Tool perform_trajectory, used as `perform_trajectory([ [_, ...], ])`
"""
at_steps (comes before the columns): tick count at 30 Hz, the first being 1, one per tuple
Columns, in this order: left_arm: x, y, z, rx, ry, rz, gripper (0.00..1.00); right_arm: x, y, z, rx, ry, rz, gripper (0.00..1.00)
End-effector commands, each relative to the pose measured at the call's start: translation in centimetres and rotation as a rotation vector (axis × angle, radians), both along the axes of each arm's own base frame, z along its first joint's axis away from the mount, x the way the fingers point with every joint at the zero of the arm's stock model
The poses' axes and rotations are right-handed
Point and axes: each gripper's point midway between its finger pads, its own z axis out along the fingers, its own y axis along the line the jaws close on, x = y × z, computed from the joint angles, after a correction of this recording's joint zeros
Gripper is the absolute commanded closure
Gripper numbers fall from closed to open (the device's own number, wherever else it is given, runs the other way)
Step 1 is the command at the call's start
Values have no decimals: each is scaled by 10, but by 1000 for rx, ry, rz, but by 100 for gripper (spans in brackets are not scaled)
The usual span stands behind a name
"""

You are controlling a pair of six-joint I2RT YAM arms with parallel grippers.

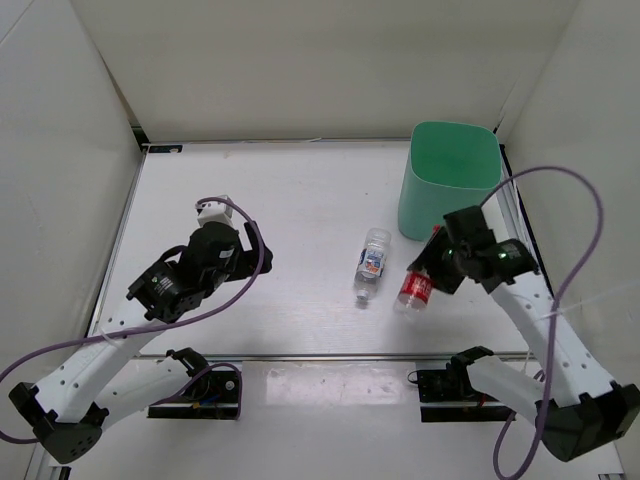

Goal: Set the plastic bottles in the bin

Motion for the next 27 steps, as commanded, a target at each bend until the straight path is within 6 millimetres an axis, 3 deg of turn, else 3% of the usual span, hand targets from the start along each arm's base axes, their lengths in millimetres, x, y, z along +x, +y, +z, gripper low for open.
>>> perform_trajectory([
  [1, 5, 4, 6, -10, -37, 25, 0, 22, 4, 98, 48, -243, 33, 75],
  [3, 5, 3, 4, -4, -30, 24, 0, 45, -4, 136, -12, -336, 7, 77],
  [4, 7, 2, 5, -10, -37, 25, 0, 62, -17, 186, -66, -485, -32, 77],
  [5, 7, 0, 2, 0, -27, 12, 0, 73, -25, 207, -106, -541, -56, 77],
  [9, 8, -3, 3, 6, -23, -1, 0, 141, -61, 270, -315, -704, -194, 75],
  [10, 8, -3, 3, 5, -23, -1, 0, 154, -74, 277, -340, -718, -232, 75],
  [11, 8, -5, 5, 9, -23, -14, 0, 177, -79, 278, -362, -735, -246, 75],
  [13, 8, -6, 4, 12, -22, -26, 0, 198, -96, 286, -365, -761, -294, 75],
  [14, 8, -6, 4, 12, -22, -27, 0, 216, -99, 278, -369, -748, -303, 75],
  [17, 5, -4, 5, 11, -23, -27, 0, 245, -118, 266, -372, -722, -362, 75],
  [21, 0, 0, 6, -4, -16, -15, 0, 269, -135, 252, -342, -710, -388, 66],
  [24, -5, 4, 2, -9, -8, -8, 0, 277, -133, 241, -334, -702, -356, 60],
  [25, -6, 4, 4, -15, -15, -8, 0, 277, -136, 237, -338, -692, -346, 56],
  [26, -8, 4, 2, -13, -5, -16, 0, 279, -134, 239, -327, -703, -339, 38],
  [27, -9, 3, -3, -12, 9, -26, 0, 281, -130, 236, -319, -702, -317, 28],
])
